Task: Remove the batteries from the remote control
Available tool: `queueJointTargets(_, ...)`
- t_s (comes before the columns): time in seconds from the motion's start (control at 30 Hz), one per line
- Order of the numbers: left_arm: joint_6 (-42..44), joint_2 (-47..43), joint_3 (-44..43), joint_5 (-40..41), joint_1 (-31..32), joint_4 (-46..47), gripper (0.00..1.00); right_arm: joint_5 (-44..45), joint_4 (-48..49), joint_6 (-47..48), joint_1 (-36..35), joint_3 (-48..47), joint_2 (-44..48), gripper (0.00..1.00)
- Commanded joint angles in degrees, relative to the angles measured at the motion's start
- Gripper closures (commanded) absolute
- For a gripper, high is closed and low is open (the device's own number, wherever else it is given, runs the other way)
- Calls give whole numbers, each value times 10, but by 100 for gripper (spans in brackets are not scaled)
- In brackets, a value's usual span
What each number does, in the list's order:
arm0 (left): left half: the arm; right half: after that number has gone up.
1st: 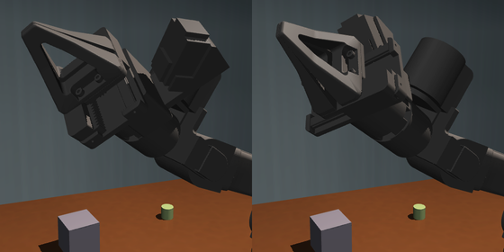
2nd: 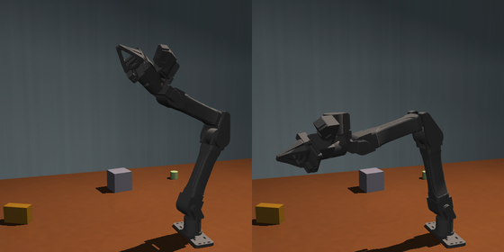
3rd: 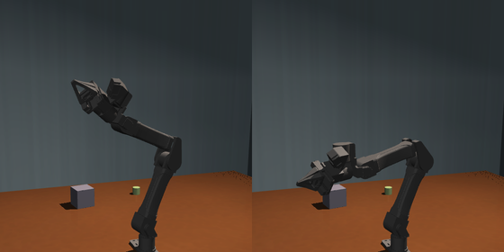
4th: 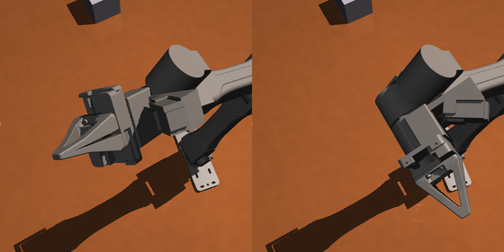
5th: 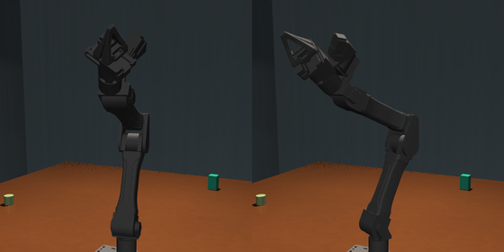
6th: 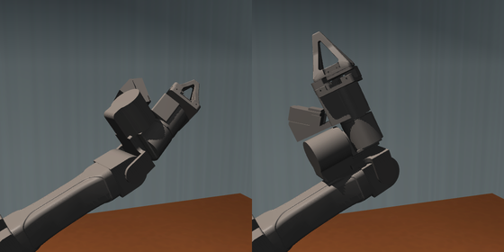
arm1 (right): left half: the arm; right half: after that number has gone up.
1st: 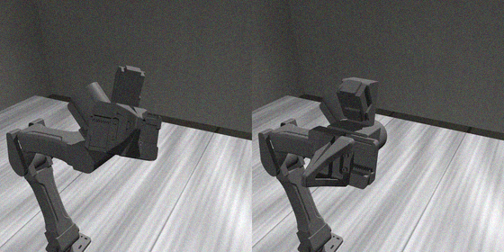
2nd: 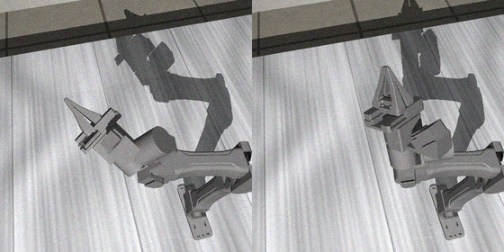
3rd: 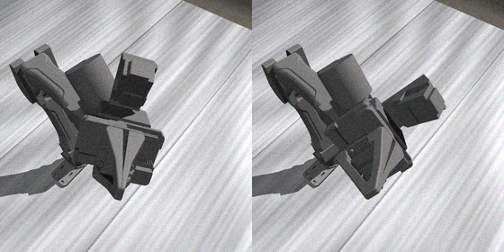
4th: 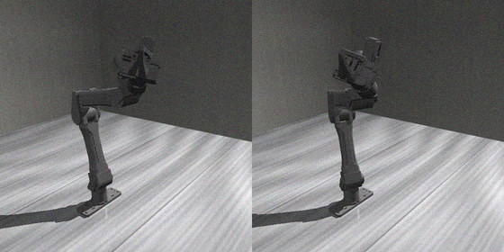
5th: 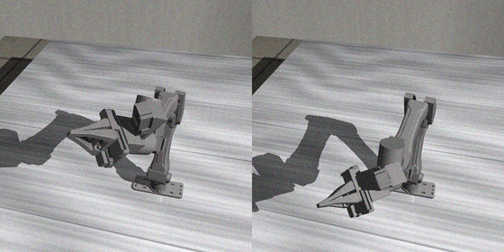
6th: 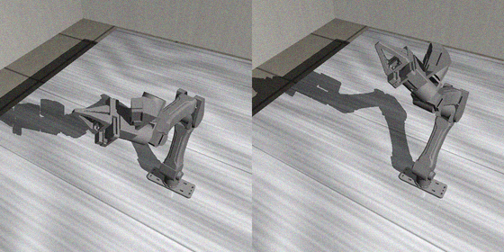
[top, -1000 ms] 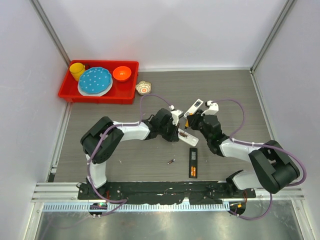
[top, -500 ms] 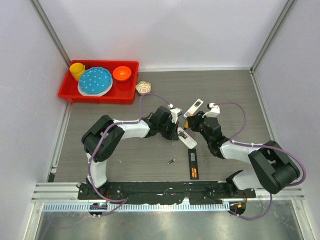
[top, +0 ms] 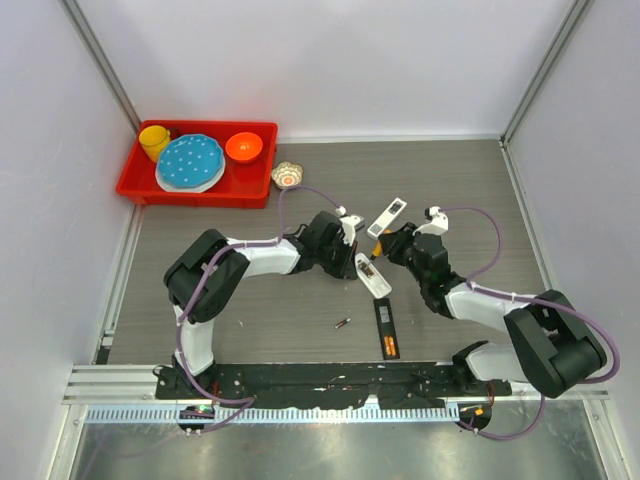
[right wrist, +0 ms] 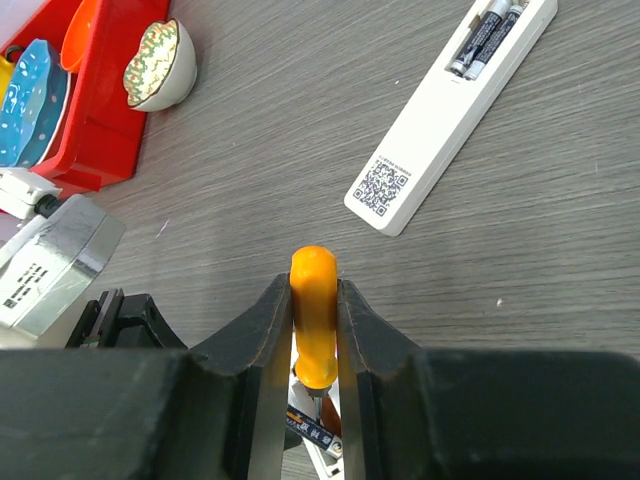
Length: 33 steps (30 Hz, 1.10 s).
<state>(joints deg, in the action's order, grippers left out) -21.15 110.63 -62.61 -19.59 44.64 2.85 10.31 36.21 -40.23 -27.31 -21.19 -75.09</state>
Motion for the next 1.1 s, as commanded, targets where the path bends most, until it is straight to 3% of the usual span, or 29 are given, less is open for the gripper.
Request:
queueJointTargets(0.0, 3, 20, -8, 23, -8, -20, 100, -31, -28, -9, -6, -32, 32, 99)
queueJointTargets(0.63, 13, 18, -17, 21, -10, -27, 100, -40, -61, -2, -6, -55, 56, 99)
queueJointTargets(0.83, 51, -44, 19, 24, -10, -2, 84, -20, -111, 17, -6, -56, 117, 99)
queueJointTargets(0.93, 66, -96, 56, 26, -10, 43, 66, -5, -159, 34, -6, -58, 158, 99)
queueJointTargets(1.07, 82, -158, 105, -27, -10, 100, 45, 21, -222, 54, -6, -56, 221, 99)
